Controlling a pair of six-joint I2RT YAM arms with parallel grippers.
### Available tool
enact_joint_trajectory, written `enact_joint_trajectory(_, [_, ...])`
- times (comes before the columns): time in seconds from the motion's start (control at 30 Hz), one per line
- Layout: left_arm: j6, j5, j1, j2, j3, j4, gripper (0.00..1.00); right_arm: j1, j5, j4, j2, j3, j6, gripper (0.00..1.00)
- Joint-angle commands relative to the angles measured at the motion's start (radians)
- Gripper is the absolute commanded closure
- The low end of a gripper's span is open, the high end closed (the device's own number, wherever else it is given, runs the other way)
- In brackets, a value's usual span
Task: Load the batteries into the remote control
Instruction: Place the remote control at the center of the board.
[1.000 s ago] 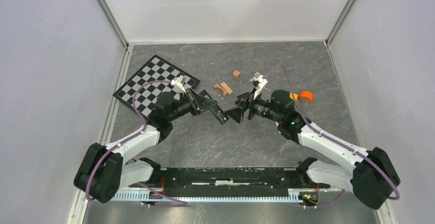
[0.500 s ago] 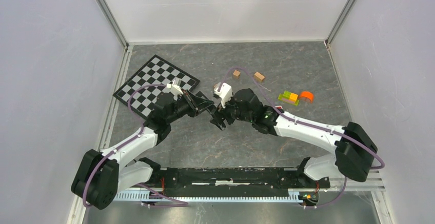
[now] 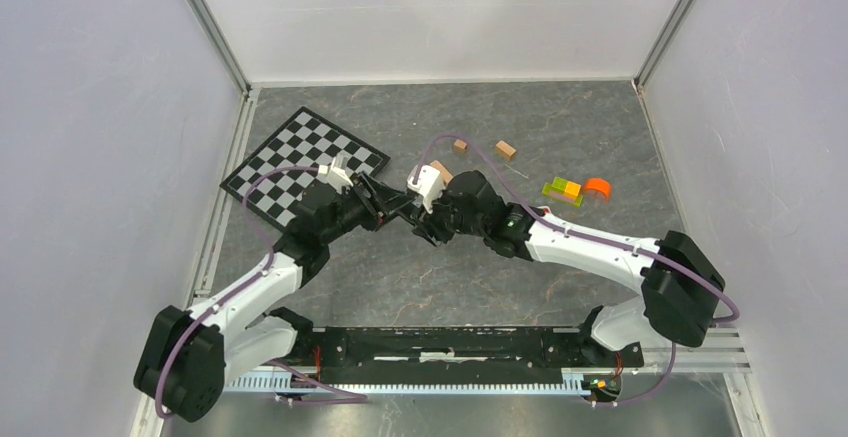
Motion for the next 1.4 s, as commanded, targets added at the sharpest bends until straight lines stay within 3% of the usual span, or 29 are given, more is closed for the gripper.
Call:
enact_joint_trajectory(0.0, [0.054,-0.05,0.014,-0.083,0.006,-0.146,0.24,-0.002,-0.068,-0.014,0.008,0.021,-0.159,0.79])
enact_joint_trajectory(0.13, [0.105,-0.174,0.056,-0.169,0.033,-0.424,0.01,-0.003,-0.09,-0.072,0.022,0.006,-0.308,0.78])
enact_joint_trajectory(0.23, [0.136,-0.281,0.086,-0.238,0.058,-0.599,0.0,-0.003,-0.116,-0.147,0.061,0.013,-0.41,0.77])
enact_joint_trajectory(0.43, [0.157,-0.441,0.105,-0.339,0.087,-0.762,0.0,-0.002,-0.115,-0.293,0.172,0.07,-0.524,0.77])
enact_joint_trajectory(0.63, [0.178,-0.456,0.107,-0.353,0.093,-0.772,0.0,-0.003,-0.089,-0.346,0.243,0.101,-0.544,0.75])
enact_joint_trajectory(0.83, [0.183,-0.413,0.109,-0.317,0.081,-0.731,0.0,-0.002,-0.088,-0.398,0.29,0.13,-0.549,0.54])
enact_joint_trajectory(1.17, [0.185,-0.384,0.11,-0.29,0.076,-0.698,0.0,-0.001,-0.073,-0.442,0.299,0.136,-0.57,0.46])
enact_joint_trajectory(1.37, [0.192,-0.377,0.111,-0.297,0.072,-0.69,0.0,-0.001,-0.068,-0.478,0.28,0.123,-0.578,0.34])
